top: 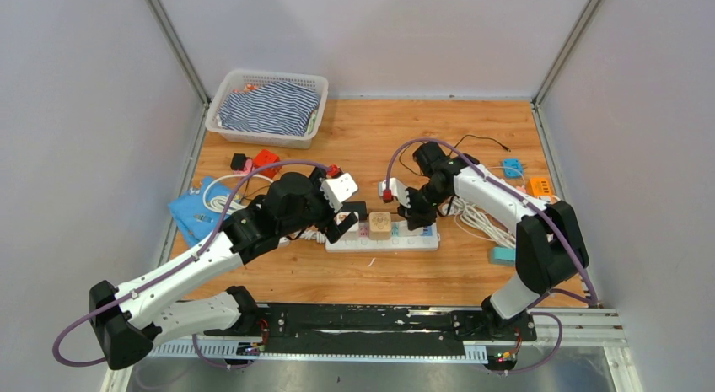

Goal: Pull the plug off the socket
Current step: Remove the plug from the socket.

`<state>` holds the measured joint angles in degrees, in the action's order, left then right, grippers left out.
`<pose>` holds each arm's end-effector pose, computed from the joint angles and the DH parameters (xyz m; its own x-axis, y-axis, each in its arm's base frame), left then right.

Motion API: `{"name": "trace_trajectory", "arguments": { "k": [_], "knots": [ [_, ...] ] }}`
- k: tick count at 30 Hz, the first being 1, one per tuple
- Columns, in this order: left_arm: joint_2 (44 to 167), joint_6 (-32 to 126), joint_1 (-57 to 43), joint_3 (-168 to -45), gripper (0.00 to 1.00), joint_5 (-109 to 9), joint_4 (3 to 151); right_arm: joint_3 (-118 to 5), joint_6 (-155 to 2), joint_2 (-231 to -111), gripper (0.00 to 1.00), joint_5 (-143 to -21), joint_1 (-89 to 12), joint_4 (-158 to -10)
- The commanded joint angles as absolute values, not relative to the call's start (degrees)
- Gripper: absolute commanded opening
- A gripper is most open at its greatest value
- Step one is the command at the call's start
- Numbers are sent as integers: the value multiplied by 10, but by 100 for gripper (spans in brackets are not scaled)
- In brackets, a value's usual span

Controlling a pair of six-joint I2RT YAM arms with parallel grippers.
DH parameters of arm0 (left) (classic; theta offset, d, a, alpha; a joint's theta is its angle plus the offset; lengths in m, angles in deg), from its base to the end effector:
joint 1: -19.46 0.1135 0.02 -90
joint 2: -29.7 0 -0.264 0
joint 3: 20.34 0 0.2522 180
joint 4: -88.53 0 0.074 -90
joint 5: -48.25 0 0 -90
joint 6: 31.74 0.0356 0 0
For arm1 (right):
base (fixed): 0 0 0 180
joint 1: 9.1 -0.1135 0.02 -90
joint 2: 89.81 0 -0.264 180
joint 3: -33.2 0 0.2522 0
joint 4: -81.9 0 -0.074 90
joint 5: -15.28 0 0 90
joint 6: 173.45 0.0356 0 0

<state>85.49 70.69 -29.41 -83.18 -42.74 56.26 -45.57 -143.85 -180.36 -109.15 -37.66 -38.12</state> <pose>0.1449 -0.1669 0.3161 -0.1094 0.4524 -0.8851 0.8058 0.5617 0.1875 0.2554 0.1620 0.2278 0.0660 -0.7806 -0.6215 -0.9969 -0.0788 -0.0069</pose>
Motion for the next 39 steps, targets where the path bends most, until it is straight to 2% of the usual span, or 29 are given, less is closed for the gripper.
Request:
{"name": "trace_trajectory", "arguments": {
  "k": [1,13,16,20,24,27,30,34,39],
  "knots": [
    [853,702,-291,-828,99,-420,574,-442,-1383,-1810,0,-1072,-389,-427],
    [854,689,-291,-826,99,-398,583,-415,-1185,-1794,0,-1001,-339,-583],
    [857,682,-290,-823,99,-396,589,-416,-1180,-1801,0,-1008,-339,-584],
    [867,666,-288,-815,98,-393,605,-413,-1252,-1788,0,-1089,-341,-536],
    [906,636,-286,-812,87,-393,626,-405,-1275,-1771,0,-1118,-341,-529],
    [946,616,-286,-818,74,-409,635,-405,-1273,-1772,0,-1118,-343,-530],
    [983,598,-284,-834,67,-447,647,-405,-1269,-1776,0,-1117,-348,-533],
    [1036,534,-272,-860,63,-504,682,-409,-1255,-1777,0,-1113,-352,-538],
    [1078,483,-268,-864,66,-512,726,-412,-1242,-1783,0,-1127,-349,-539]
  ]
}}
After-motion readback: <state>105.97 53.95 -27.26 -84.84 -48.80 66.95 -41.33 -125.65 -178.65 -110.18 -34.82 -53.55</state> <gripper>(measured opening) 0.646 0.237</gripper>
